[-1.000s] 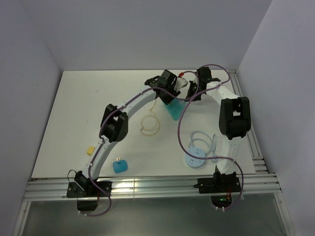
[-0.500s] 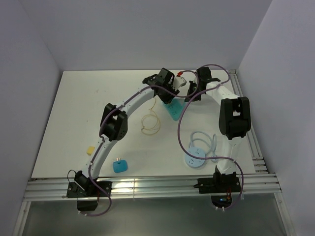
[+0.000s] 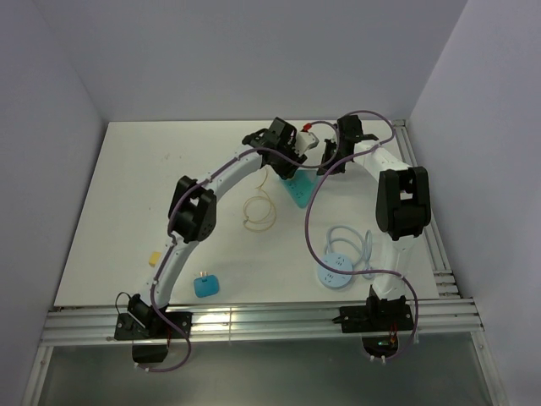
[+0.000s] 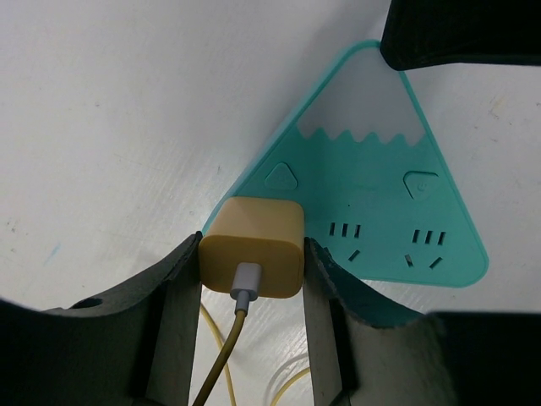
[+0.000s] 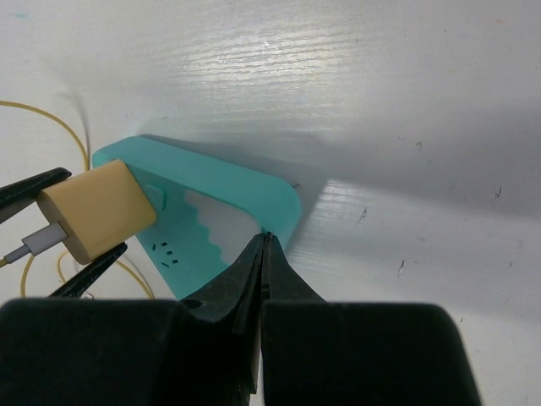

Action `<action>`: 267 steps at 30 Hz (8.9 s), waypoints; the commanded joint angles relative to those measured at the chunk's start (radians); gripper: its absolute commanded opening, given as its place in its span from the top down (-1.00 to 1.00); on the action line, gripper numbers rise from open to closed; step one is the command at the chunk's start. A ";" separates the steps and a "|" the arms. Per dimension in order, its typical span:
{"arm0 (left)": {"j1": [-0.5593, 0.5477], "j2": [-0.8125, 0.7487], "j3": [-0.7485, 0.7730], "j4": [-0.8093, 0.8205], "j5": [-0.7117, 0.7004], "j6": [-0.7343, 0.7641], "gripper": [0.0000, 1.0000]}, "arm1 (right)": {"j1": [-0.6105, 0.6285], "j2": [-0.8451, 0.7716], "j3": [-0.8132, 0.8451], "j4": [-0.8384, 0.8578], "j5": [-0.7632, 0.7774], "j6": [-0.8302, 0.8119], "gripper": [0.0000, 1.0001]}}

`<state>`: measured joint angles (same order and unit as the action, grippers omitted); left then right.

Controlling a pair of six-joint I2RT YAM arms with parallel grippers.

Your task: Insert the plug

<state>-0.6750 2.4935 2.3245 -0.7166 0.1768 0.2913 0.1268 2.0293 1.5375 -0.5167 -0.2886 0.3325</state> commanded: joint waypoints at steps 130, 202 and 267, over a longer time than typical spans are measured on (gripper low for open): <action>0.485 -1.601 -1.406 0.210 -0.260 -0.982 -0.83 | 0.886 -0.339 -0.413 0.112 1.085 -0.628 -0.68; 0.486 -1.612 -1.390 0.099 -0.350 -1.034 -0.86 | 0.030 -0.215 -0.296 0.461 -0.561 0.321 1.00; 0.655 -1.248 -1.538 -0.166 -0.415 -1.428 0.98 | 0.085 -0.596 -0.455 0.239 -0.244 0.100 -0.37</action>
<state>-0.0238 1.3163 0.7483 -0.9154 -0.2489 -1.2053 0.1944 1.5131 1.0847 -0.2310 -0.5861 0.4610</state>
